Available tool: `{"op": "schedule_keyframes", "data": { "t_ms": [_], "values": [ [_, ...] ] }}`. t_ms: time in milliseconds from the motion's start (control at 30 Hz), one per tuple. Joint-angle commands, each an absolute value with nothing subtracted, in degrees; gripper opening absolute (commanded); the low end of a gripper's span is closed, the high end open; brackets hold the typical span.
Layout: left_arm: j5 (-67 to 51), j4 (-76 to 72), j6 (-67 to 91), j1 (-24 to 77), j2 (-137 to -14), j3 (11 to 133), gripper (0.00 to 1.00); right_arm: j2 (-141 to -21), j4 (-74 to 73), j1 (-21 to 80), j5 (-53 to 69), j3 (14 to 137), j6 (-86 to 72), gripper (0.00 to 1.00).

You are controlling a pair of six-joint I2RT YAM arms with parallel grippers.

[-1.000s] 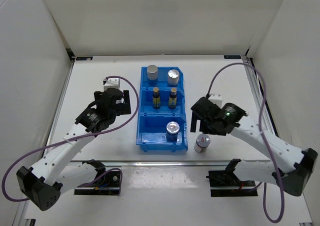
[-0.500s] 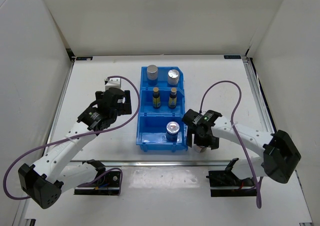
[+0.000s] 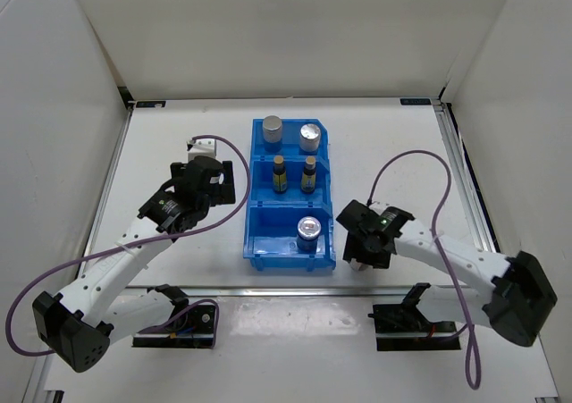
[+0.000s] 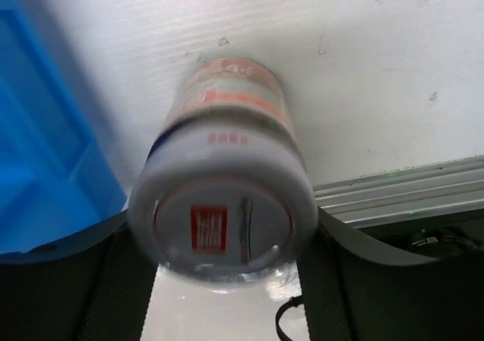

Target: Organize the condiment bottles

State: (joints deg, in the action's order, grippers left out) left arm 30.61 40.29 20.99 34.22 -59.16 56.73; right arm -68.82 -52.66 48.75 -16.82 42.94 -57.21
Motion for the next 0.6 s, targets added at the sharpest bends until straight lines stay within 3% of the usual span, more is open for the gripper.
{"op": "schedule_keyframes", "data": {
  "t_ms": [0,133,333,567],
  "values": [
    [30.32,39.9,20.83,34.01,-58.71,57.83,1.0,-61.11,-57.65,50.44,-23.01,44.64,-63.09,0.0],
    [30.32,39.9,20.83,34.01,-58.71,57.83,1.0,-52.57,-62.91,51.77,-29.78,47.8,-65.65,0.0],
    [30.32,39.9,20.83,34.01,-58.71,57.83,1.0,-54.93,-71.1,51.77,-35.94,61.34,-63.73,0.0],
    [30.32,39.9,20.83,34.01,-58.71,57.83,1.0,-56.95,-70.06,52.38,-36.04,62.15,-61.37,0.0]
  ]
}}
